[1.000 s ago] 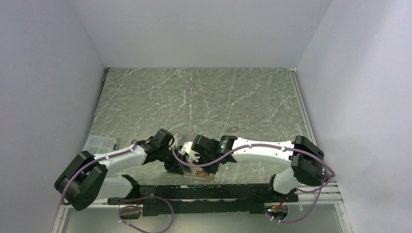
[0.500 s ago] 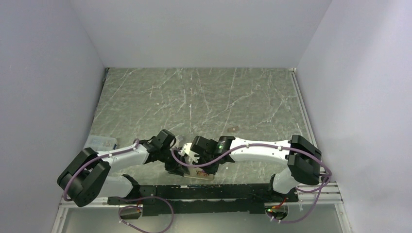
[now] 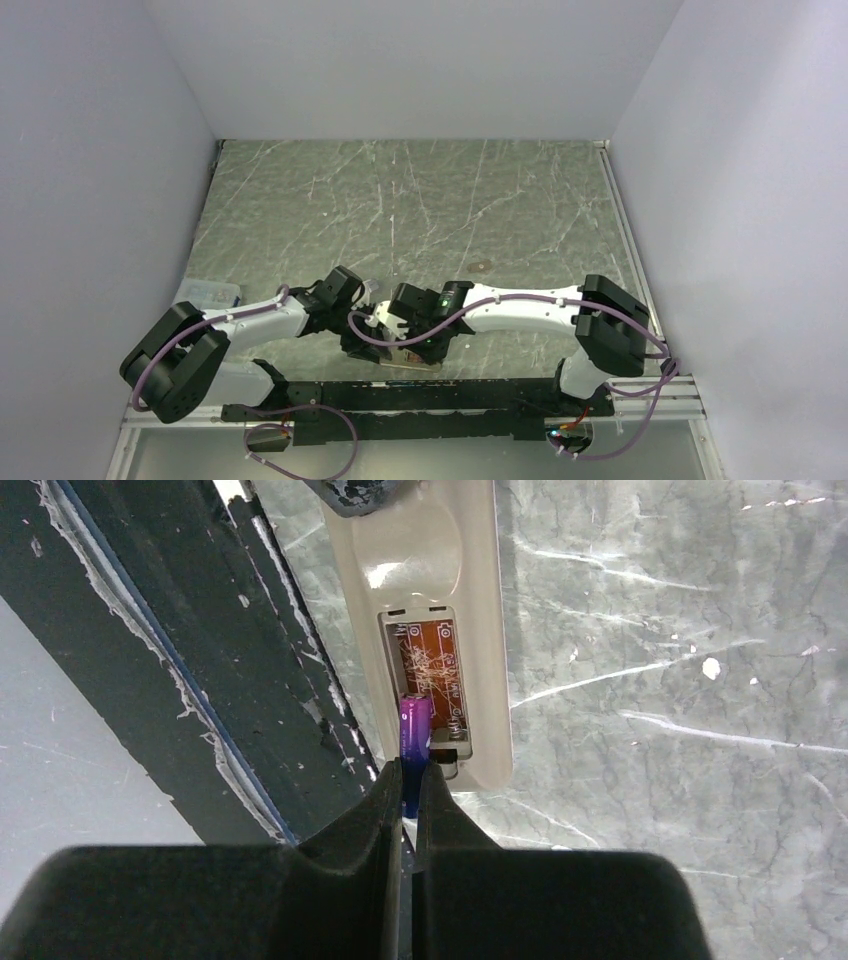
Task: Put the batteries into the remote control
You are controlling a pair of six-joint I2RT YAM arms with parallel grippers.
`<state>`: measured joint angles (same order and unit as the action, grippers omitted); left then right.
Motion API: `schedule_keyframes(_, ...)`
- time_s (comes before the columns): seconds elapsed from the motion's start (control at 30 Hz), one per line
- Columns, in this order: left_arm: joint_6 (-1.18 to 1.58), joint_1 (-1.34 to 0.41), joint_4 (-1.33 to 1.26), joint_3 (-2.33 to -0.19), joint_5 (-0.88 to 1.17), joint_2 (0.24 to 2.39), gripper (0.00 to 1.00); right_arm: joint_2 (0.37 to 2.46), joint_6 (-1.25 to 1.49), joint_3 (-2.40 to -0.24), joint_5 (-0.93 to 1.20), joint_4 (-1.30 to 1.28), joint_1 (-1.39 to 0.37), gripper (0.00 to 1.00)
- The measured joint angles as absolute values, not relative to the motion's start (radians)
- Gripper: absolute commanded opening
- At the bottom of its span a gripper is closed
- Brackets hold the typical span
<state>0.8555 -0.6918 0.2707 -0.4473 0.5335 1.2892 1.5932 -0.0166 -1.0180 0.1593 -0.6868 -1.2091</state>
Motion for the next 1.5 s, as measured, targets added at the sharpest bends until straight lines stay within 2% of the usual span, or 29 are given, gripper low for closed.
schedule_keyframes(0.57,0.860,-0.702,0.252,-0.447,0.533,1.289,0.31,1.658,-0.058,-1.067,0.166,-0.711,-1.209,0.00)
schedule_keyframes(1.17,0.860,-0.704,0.243,-0.445,0.533,1.289,0.30,1.668,-0.096,-1.067,0.193,-0.711,-1.209,0.08)
schedule_keyframes(1.5,0.860,-0.704,0.237,-0.445,0.539,1.293,0.29,1.673,-0.121,-1.068,0.200,-0.710,-1.209,0.15)
